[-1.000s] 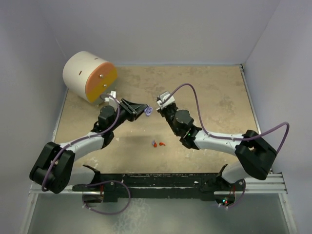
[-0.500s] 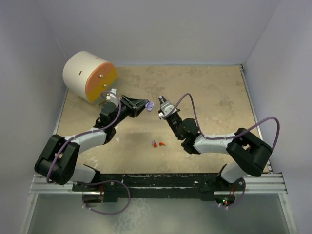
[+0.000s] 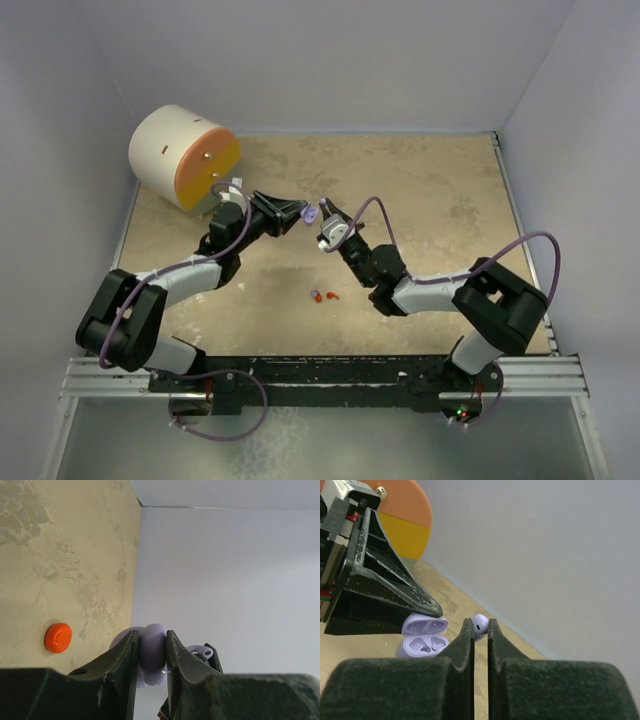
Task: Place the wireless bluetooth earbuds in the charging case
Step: Place the earbud in the charging case.
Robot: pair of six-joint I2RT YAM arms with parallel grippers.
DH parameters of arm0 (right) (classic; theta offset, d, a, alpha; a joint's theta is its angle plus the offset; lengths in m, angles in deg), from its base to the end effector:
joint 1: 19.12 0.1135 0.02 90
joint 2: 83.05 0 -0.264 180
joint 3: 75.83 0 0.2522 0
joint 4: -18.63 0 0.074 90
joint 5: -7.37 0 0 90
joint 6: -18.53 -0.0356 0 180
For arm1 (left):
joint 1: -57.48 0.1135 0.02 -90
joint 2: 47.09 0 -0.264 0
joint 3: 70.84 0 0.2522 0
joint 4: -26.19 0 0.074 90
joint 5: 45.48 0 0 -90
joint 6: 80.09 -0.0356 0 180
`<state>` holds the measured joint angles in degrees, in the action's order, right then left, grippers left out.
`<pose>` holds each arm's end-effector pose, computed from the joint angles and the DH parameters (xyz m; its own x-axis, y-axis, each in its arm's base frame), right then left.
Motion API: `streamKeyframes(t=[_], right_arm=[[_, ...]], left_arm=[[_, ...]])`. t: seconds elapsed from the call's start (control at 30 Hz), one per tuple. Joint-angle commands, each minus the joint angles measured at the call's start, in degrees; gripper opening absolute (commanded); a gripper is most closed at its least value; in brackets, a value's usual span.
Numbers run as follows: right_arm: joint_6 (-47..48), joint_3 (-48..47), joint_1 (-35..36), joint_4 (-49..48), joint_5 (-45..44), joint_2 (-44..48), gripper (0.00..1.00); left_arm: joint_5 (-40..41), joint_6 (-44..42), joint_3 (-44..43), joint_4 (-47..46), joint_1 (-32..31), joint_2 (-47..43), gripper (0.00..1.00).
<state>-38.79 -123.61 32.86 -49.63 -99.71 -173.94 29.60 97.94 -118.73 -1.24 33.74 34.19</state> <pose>0.1967 0.2346 0.2510 0.5385 -0.1492 -0.8293 -0.3547 0.8526 -0.3837 0.2694 -0.1285 0.2244 -0.6263 -0.7795 -0.0075 -0.0736 0.0686 -0.9949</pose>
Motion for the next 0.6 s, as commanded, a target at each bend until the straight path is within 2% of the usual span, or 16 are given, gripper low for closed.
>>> streamKeyframes(t=[0.0, 0.57], right_arm=[[2.2, -1.3, -0.1, -5.6, 2.0, 0.1, 0.00], [3.4, -2.8, -0.1, -6.5, 2.9, -3.7, 0.00]], left_arm=[[-1.6, 0.7, -2.7, -1.0, 0.3, 1.1, 0.00], [-3.5, 0.1, -4.7, -0.6, 0.3, 2.7, 0.00]])
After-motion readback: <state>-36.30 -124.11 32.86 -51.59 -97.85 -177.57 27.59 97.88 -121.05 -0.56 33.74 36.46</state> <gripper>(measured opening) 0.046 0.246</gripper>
